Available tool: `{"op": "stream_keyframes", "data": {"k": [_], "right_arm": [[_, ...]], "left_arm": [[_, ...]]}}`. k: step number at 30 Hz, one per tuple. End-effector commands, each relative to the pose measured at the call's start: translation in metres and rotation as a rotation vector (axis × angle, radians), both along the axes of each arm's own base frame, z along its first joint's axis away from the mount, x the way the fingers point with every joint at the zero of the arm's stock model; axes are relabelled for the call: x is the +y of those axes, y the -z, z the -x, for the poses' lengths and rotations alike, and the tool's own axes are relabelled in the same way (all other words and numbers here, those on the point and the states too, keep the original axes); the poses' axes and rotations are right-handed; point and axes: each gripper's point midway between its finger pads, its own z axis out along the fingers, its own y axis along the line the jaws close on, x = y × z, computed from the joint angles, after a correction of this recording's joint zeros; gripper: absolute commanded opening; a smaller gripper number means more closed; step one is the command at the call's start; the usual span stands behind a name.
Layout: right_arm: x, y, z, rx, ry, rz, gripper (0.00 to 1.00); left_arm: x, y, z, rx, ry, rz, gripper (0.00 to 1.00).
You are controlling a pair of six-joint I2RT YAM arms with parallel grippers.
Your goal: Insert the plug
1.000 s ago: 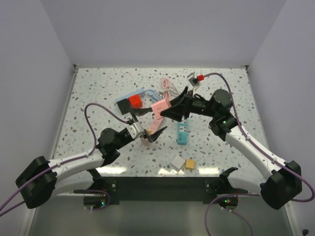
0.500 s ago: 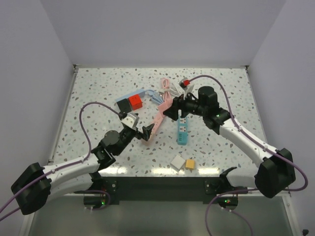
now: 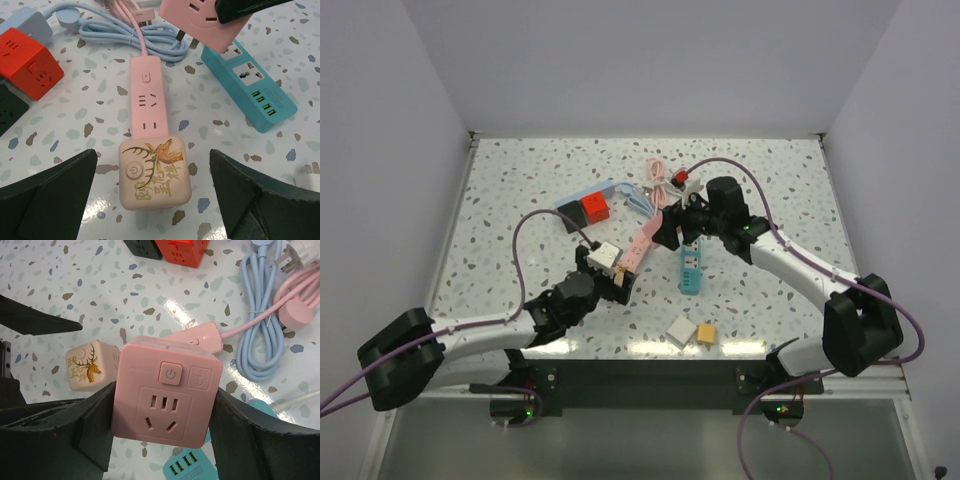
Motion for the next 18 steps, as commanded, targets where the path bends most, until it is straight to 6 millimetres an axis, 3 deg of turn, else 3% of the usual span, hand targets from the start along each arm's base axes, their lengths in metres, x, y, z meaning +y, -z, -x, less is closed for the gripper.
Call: {"op": "stream_keyframes", "data": {"k": [1,12,18], "right_arm": [[0.006,-0.027,-0.010,-0.092,-0.023,-0.030,0.00],[0.009,-0.021,-0.010,-0.083,-0.053,-0.016,0.00],[0.011,-0.011,-0.009,-0.079,-0.088,0.015,0.00]], "left_arm": [[-0.005,-0.011,-0.005,0.000,-0.034,0.036,1.00],[-0.008,0.028,-0.004,0.085,-0.029,-0.081,0.97],[-0.018,0.043,0.003,0.098,0.061,-0.111,0.55]]}}
